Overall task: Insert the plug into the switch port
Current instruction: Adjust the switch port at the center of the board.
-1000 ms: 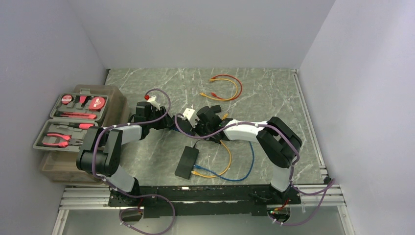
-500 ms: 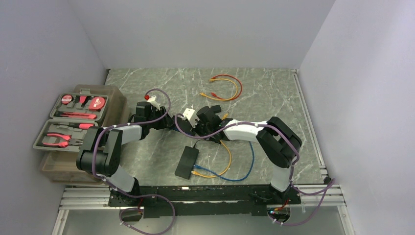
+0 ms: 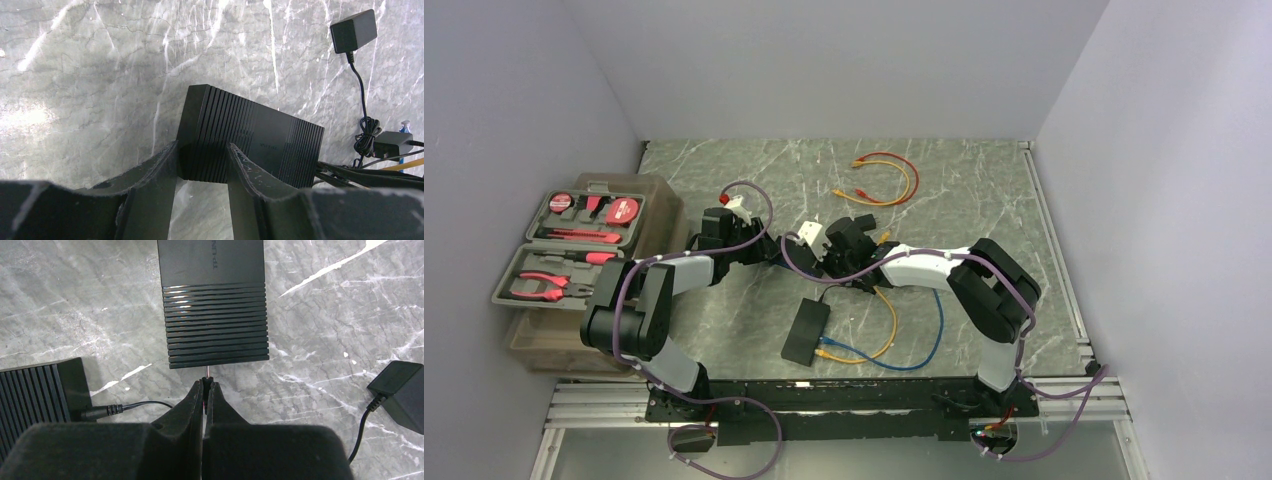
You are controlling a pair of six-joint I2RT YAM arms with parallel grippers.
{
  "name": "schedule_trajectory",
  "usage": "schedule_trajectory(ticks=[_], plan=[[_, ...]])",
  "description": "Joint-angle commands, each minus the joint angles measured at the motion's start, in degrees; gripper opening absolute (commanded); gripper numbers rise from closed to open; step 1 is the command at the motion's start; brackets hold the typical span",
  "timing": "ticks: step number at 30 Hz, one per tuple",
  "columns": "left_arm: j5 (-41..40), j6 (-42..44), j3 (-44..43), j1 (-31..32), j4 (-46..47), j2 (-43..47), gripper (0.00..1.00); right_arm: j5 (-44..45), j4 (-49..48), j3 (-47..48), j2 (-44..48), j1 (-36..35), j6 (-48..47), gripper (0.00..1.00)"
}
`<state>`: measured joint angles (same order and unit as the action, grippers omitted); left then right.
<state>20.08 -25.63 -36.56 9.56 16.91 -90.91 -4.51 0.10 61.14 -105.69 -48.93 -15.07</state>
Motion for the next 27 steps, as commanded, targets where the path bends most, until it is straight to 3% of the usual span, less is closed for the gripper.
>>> schedule_trajectory(ticks=[1,27], plan=[[3.1,0.1,-0.4,0.4,1.1,-0.8,0.44,-1.6,-5.2,2.4,0.2,-0.7,-0.5,0.00],[3.1,0.1,-0.6,0.4,1.0,-1.1,0.44,-2.1,-5.4,2.7,-0.9,-0.7,-0.3,0.00]])
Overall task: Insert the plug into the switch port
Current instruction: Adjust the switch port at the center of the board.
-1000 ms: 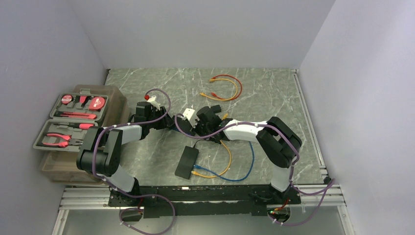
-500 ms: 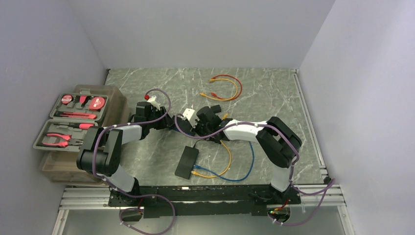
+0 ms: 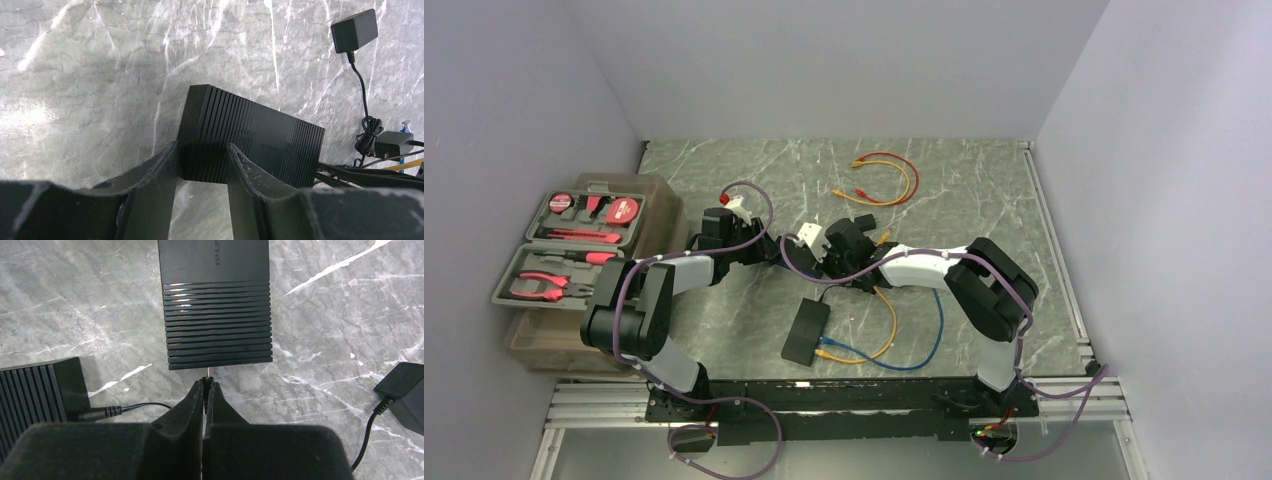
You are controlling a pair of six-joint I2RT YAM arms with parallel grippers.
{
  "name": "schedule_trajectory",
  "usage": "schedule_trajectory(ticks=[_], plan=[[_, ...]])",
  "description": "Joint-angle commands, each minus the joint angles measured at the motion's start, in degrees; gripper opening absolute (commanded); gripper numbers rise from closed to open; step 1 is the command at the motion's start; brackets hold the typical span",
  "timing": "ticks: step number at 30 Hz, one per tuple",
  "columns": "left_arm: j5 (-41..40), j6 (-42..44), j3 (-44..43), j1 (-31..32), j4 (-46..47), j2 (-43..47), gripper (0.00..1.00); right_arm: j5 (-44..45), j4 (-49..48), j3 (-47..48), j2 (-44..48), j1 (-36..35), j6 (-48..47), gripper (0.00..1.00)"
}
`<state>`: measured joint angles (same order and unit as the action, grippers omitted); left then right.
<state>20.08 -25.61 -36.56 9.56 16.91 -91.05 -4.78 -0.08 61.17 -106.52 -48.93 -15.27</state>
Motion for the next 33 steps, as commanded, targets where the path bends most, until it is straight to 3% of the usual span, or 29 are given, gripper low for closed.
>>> schedule_trajectory(ticks=[1,33], plan=[[3.1,0.1,-0.6,0.4,1.0,-1.0,0.44,-1.8,-5.3,2.5,0.1,-0.8,0.0,0.00],[1.3,-0.4,0.3,0.4,-0.3,2.1,0.46,4.5,-3.7,-1.1,6.2,-1.5,-1.6,0.00]])
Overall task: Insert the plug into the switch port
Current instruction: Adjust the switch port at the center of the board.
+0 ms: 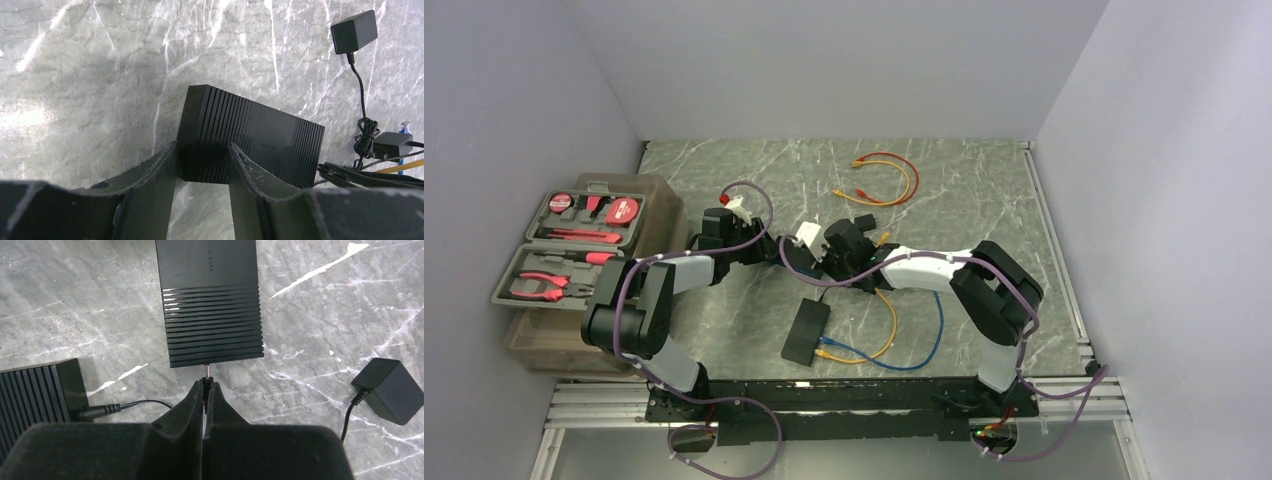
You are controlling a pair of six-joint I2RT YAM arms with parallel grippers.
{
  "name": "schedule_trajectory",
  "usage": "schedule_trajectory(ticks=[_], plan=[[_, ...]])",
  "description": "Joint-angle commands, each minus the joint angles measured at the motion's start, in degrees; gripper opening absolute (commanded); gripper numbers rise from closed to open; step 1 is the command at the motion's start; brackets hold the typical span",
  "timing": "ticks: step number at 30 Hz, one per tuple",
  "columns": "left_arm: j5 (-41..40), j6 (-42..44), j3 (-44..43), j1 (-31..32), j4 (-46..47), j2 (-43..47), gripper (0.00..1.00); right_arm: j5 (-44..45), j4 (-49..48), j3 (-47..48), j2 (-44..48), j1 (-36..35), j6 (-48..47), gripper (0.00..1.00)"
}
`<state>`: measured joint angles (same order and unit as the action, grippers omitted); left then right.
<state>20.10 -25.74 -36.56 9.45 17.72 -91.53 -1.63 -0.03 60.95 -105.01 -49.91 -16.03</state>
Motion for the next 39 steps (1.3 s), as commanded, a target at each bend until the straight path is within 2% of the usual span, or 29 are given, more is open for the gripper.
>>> schedule_trajectory(ticks=[1,9,12,17,24,27,28,34,37,39], plan=[[0.8,-0.3,0.4,0.5,-1.6,3.2,0.47,1.5,-3.3,-1.3,5.2,-0.5,-0.9,0.00],[-2.7,-2.1,1.3,0.5,-6.6,10.0,0.56,3.3,-0.8,-6.0,11.3,-0.6,-0.3,0.00],[-1.4,-4.2,2.2,0.5,-8.0,13.2,0.63,1.1,-1.9,-9.7,16.3,-0.8,-0.6,0.00],[6.7,-9.2,4.8,0.5,-7.8,18.0,0.70,-7.0,-5.3,-16.8,25.8,-1.1,-1.9,0.00],[18.7,-13.3,8.0,0.8,-8.0,27.6,0.82,-15.3,-9.9,-22.1,34.0,-4.0,-5.5,0.00],[21.3,-13.4,8.7,1.3,-10.7,33.2,0.92,-17.9,-11.7,-23.4,36.0,-5.7,-6.6,0.00],[21.9,-13.5,9.0,1.4,-11.5,35.0,0.98,-18.5,-12.1,-23.7,36.6,-6.0,-7.0,0.00],[27.5,-15.3,10.2,1.5,-15.6,43.4,0.99,-19.7,-12.8,-23.7,37.7,-7.6,-7.8,0.00],[32.5,-18.6,11.4,1.4,-15.3,42.9,0.99,-19.5,-12.8,-23.1,37.6,-8.4,-8.0,0.00],[37.4,-21.1,13.3,1.4,-10.2,41.0,0.99,-19.1,-12.4,-22.5,37.2,-9.0,-8.2,0.00]])
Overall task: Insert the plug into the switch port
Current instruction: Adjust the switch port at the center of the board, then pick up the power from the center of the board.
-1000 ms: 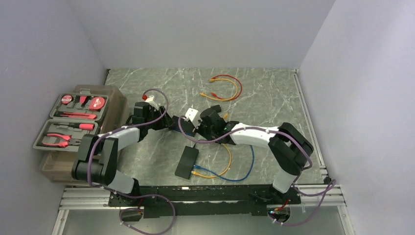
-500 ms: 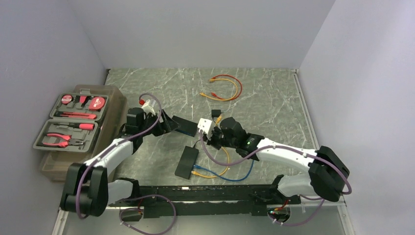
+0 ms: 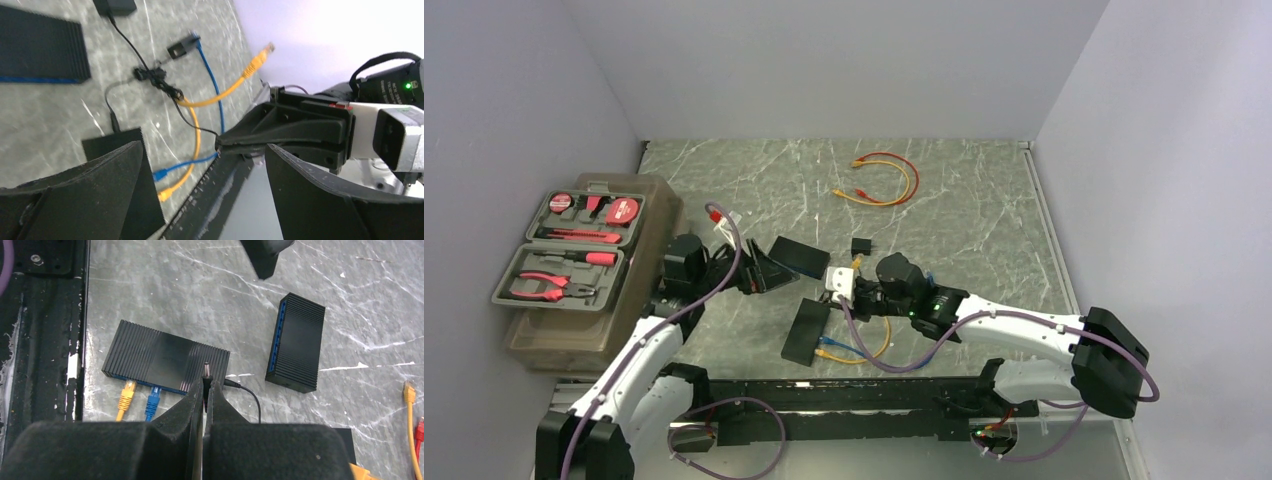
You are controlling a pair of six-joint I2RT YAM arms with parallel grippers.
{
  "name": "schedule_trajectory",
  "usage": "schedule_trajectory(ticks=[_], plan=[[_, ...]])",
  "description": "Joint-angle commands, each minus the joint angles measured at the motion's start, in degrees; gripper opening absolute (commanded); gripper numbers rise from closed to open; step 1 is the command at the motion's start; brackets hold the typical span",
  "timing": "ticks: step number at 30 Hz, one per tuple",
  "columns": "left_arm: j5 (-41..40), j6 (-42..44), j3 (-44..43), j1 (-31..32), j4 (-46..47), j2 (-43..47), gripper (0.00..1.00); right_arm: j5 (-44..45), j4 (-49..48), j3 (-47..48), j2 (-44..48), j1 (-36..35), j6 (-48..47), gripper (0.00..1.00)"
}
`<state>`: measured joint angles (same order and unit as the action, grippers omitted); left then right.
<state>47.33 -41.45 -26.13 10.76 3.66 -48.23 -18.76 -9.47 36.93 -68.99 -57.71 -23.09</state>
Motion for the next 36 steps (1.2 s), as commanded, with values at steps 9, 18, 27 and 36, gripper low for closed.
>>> schedule_trajectory(ticks=[9,18,27,36], plan=[[11.4,-2.5,2.0,0.1,-2.6,-0.7,0.96,2.6,-3.3,4.9,-2.1,-3.0,-0.8,0.00],[10.6,-0.8,0.8,0.1,-7.9,-1.3,0.63,3.6,-5.0,10.2,-9.0,-4.8,-1.1,0.00],[8.9,1.4,0.0,0.1,-11.7,-1.4,0.49,3.6,-4.4,13.3,-12.3,-5.8,-2.0,0.00],[7.1,3.3,-0.8,0.1,-14.6,-0.8,0.36,4.8,-2.8,14.1,-13.3,-6.8,-2.9,0.00]])
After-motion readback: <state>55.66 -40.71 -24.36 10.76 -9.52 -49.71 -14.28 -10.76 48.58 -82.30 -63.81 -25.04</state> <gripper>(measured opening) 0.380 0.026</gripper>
